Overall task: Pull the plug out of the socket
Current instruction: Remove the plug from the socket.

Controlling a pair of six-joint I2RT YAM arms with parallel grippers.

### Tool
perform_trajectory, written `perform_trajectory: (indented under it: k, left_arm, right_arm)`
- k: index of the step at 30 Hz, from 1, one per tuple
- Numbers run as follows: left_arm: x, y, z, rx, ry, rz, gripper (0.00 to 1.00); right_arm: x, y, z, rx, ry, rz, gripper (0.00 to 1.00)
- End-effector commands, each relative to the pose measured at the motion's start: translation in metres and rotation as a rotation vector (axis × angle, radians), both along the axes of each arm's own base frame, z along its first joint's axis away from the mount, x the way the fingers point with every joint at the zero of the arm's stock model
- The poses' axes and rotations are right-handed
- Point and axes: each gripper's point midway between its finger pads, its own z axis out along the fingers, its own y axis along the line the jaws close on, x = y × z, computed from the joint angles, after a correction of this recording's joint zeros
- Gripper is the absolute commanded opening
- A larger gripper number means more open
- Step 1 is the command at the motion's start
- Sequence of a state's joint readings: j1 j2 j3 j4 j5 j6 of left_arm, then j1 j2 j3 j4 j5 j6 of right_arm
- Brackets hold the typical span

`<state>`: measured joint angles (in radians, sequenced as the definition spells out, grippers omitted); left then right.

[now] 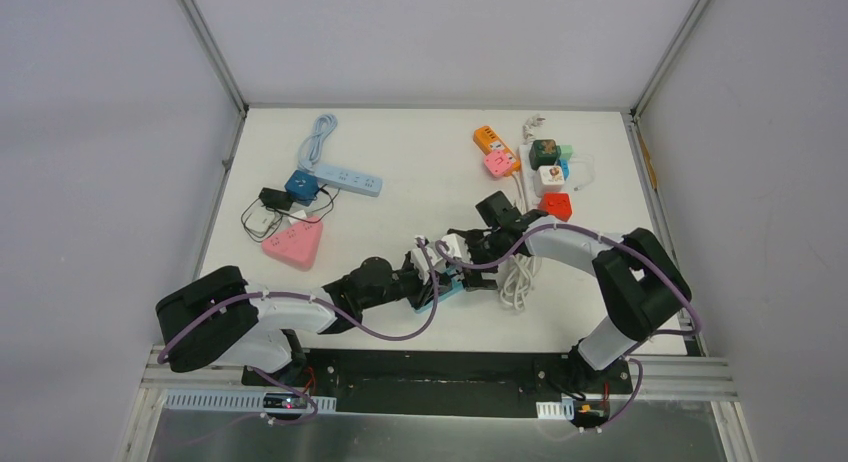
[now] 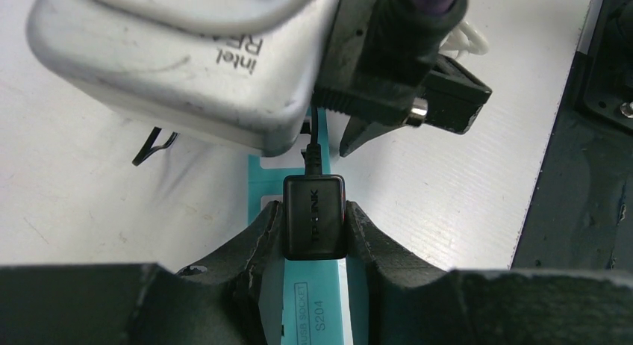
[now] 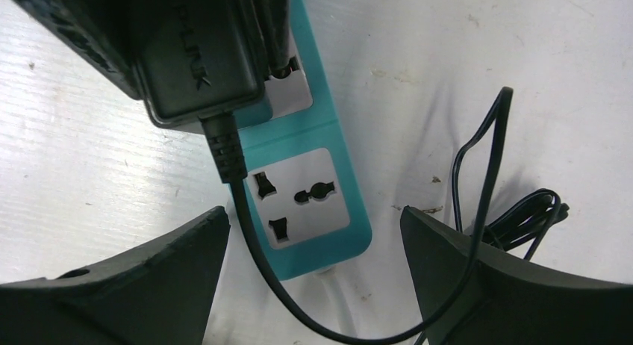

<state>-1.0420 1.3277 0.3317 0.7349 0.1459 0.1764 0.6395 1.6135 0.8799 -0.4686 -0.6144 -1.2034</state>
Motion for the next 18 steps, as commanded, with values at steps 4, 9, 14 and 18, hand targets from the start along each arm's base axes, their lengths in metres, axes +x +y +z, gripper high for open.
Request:
perform_trajectory:
  k: [4, 9, 14, 18]
  left_arm:
    - [-0.01, -0.004, -0.007, 0.011, -0.002, -0.054, 0.0]
    - [-0.012, -0.003, -0.011, 0.005, -0.004, -0.064, 0.0]
    - [-0.01, -0.001, -0.016, 0.014, -0.009, -0.049, 0.0]
    - [-0.002, 0.007, -0.031, 0.117, 0.022, 0.002, 0.0]
  right_arm:
    - [-0.005, 0.001, -0.012, -0.08, -0.058, 0.085, 0.66]
    - [-0.009, 0.001, -0.011, -0.109, -0.027, 0.099, 0.38]
    - [-0.01, -0.001, -0.012, -0.123, -0.028, 0.101, 0.21]
    - [-0.008, -0.002, -0.012, -0.133, -0.025, 0.088, 0.11]
